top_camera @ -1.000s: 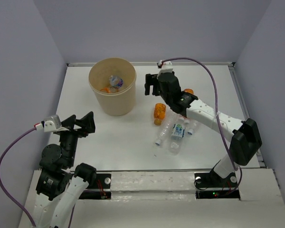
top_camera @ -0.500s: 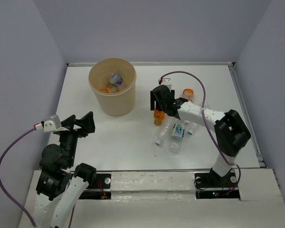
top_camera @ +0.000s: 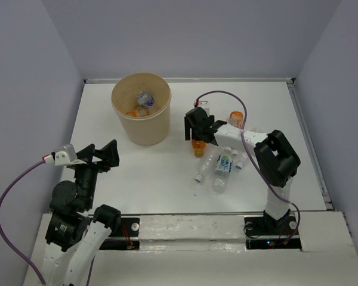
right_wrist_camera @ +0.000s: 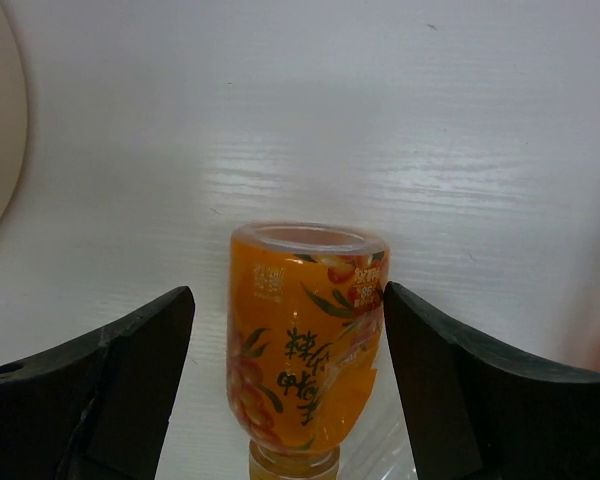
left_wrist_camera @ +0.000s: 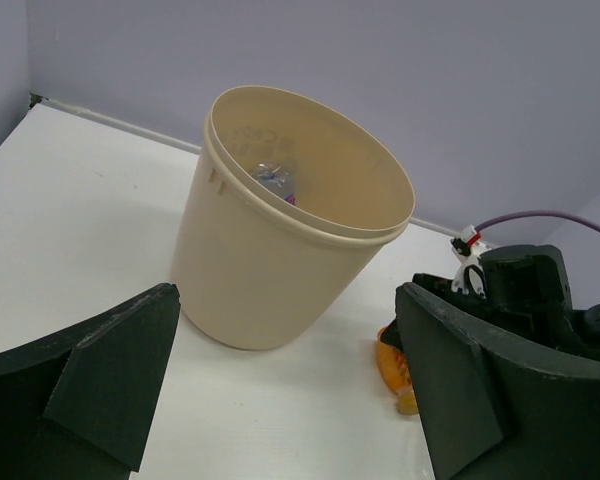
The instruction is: Put the plastic bottles in the bin
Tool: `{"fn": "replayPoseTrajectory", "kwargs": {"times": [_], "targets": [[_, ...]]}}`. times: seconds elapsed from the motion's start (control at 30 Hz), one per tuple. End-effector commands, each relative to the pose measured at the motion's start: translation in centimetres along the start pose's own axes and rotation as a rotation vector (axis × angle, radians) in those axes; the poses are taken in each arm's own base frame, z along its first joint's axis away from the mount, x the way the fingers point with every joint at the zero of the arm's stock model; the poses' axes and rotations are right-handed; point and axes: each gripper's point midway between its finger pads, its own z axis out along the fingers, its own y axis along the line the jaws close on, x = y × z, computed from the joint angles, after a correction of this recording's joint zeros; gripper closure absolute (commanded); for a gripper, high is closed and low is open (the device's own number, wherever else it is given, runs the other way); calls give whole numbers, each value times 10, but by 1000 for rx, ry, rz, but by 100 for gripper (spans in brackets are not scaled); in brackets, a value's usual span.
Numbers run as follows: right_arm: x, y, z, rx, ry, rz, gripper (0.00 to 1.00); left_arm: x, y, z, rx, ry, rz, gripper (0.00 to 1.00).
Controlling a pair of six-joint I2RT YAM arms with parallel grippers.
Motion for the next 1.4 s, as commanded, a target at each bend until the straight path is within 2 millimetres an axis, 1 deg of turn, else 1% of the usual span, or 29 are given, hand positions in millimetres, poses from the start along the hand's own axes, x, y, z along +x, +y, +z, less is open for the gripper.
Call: {"fn": "replayPoseTrajectory", "kwargs": {"times": [0.0,0.1,0.23,0.3,0.37,0.4,0.47,0.5,0.53,0.6,0.67,0.7,0.77,0.8,0.83,0.87,0.97,1.0,1.07,1.1,1.17,1.2,1.23,1.27,1.3,1.33,1.37], "targets": [[-15,12,5,-28,-20,32,21,-8,-4,1,20,-36,-5,1],[-14,14,9,-26,-16,30,22,-7,-5,2,21,-33,-4,1],[-17,14,11,-22,-25,22,21,-7,-5,3,21,-31,-2,1],[-14,14,15,-17,-16,12,21,-7,-5,2,23,-32,-3,1],[-15,17,15,-25,-17,13,29,-6,-5,3,22,-29,-2,1],[-16,16,14,-24,-19,15,36,-6,-5,3,22,-29,-2,1],[-22,16,11,-27,-41,23,46,-6,-5,4,22,-26,0,1],[-27,16,8,-28,-56,24,49,-5,-6,4,24,-22,2,1],[-38,17,1,-41,-86,35,51,-4,-7,5,26,-17,4,1],[-51,19,-8,-55,-119,33,52,-3,-7,5,26,-15,4,1],[-69,20,-23,-79,-165,42,53,-4,-6,5,26,-18,3,1],[-74,21,-29,-91,-182,49,56,-4,-6,5,24,-19,1,1],[-84,21,-42,-115,-212,63,57,-4,-6,5,21,-20,2,1],[-94,22,-57,-145,-244,81,58,-5,-6,5,23,-21,1,1],[-98,23,-64,-165,-258,88,58,-5,-6,5,23,-21,1,1],[-108,22,-79,-187,-291,100,59,-5,-6,5,23,-21,1,1],[-113,22,-96,-231,-315,96,59,-4,-6,5,25,-17,2,1],[-120,21,-108,-248,-338,106,59,-3,-6,5,24,-16,2,1],[-129,21,-125,-280,-365,115,59,-4,-6,5,25,-17,2,1],[-141,23,-146,-314,-410,124,59,-4,-6,5,25,-17,2,1],[-160,30,-173,-370,-467,135,59,-5,-7,5,26,-20,1,1],[-170,34,-185,-407,-491,130,59,-5,-7,5,26,-20,1,1],[-178,43,-197,-444,-510,124,59,-5,-7,5,27,-21,0,1],[-199,58,-221,-508,-558,117,59,-5,-7,5,26,-20,1,1],[-211,64,-227,-531,-584,113,59,-5,-7,5,26,-20,3,1],[-218,75,-235,-563,-598,106,59,-4,-6,5,25,-20,1,1],[-236,91,-240,-609,-617,97,59,-4,-6,5,26,-20,1,1]]}}
